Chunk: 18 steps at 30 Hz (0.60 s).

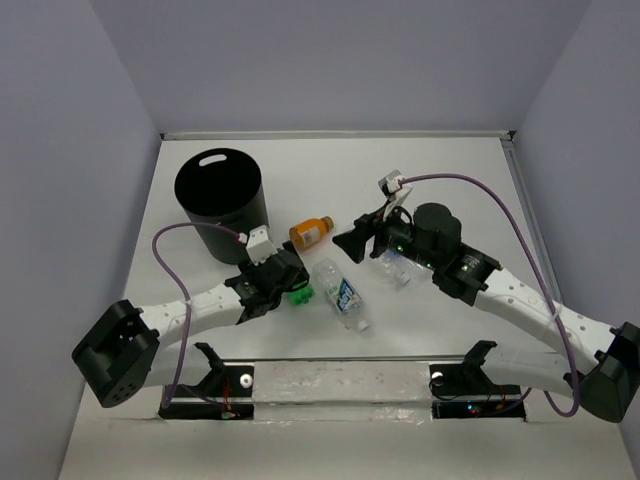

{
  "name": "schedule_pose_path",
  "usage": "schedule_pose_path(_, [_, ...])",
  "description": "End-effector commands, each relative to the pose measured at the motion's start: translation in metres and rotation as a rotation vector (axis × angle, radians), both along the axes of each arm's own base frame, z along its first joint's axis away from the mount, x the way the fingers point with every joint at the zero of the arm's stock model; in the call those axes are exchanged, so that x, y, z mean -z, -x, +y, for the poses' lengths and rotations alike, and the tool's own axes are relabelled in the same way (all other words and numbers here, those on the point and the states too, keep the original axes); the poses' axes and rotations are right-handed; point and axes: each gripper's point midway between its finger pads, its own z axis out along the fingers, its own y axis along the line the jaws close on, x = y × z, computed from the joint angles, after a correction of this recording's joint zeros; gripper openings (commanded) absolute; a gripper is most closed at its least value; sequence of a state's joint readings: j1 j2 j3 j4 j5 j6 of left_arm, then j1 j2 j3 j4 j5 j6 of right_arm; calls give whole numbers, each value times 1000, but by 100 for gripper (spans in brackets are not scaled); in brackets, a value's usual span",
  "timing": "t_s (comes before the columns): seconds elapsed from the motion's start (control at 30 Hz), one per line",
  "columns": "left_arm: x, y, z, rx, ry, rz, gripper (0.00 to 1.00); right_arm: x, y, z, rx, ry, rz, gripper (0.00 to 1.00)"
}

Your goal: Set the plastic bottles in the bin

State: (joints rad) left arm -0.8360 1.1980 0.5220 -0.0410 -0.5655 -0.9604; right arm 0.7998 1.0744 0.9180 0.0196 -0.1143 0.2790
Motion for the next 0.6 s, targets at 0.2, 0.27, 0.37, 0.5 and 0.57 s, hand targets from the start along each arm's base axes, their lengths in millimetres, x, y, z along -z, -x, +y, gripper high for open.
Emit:
schedule_pose_path(0.2, [-8,-27,-11,-78,2,-105,94,53,22,12,-114,40,127,79])
schedule_pose_path(0.27, [-4,-28,-9,-90,-15,-100,88,59,25,13,-127,41,145,79])
schedule_pose_path(0.37, [-2,-30,-5,-108,-39,-111,79,71,29,11,-134,56,166,79])
schedule_pose_path(0.5, [-2,-31,-7,-102,-35,-113,49,92,26,9,-121,112,210,79])
schedule_pose_path(0.57, [-4,-29,-9,-90,-27,-113,41,111,20,8,-89,155,241,80])
